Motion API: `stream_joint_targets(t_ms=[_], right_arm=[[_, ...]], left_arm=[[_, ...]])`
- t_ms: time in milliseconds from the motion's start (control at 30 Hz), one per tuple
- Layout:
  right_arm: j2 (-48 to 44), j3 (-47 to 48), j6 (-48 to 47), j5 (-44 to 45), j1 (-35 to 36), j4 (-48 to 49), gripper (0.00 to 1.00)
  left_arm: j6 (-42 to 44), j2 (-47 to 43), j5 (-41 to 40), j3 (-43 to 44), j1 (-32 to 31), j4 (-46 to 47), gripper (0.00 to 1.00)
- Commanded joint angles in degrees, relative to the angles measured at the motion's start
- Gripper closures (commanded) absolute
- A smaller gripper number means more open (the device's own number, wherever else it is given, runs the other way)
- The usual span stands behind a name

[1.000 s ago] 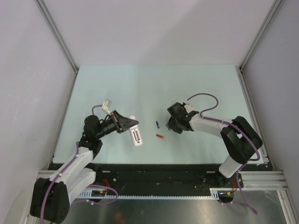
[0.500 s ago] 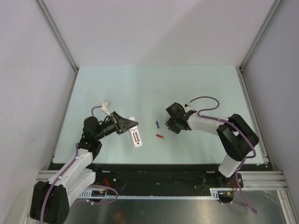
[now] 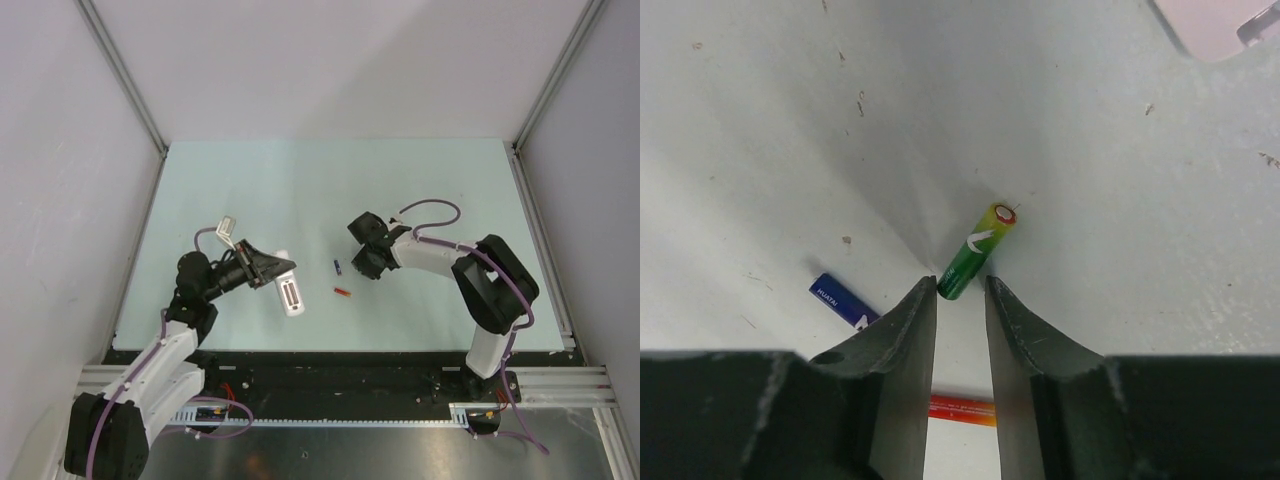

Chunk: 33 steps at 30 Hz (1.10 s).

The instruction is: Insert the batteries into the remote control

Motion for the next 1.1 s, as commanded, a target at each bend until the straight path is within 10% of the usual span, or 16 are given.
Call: stream_joint_targets(t_ms=[0, 633, 1067], right_arm=[[4.86, -1.05, -3.20, 1.69, -0.94, -8.71, 0.69], [4.25, -0.69, -27.01, 6.96, -3.40, -15.57, 0.82], [4.95, 1.94, -33.43, 12.93, -2.17, -17.24, 0.62]], left_arm=[[-1.52, -1.63, 0.55, -1.22, 0.47, 1.75, 1.00], [-1.08, -1.46, 0.64, -2.19, 0.47, 1.75, 1.00], [-0.20, -0.67, -1.03, -2.01, 0.47, 1.58, 1.00]])
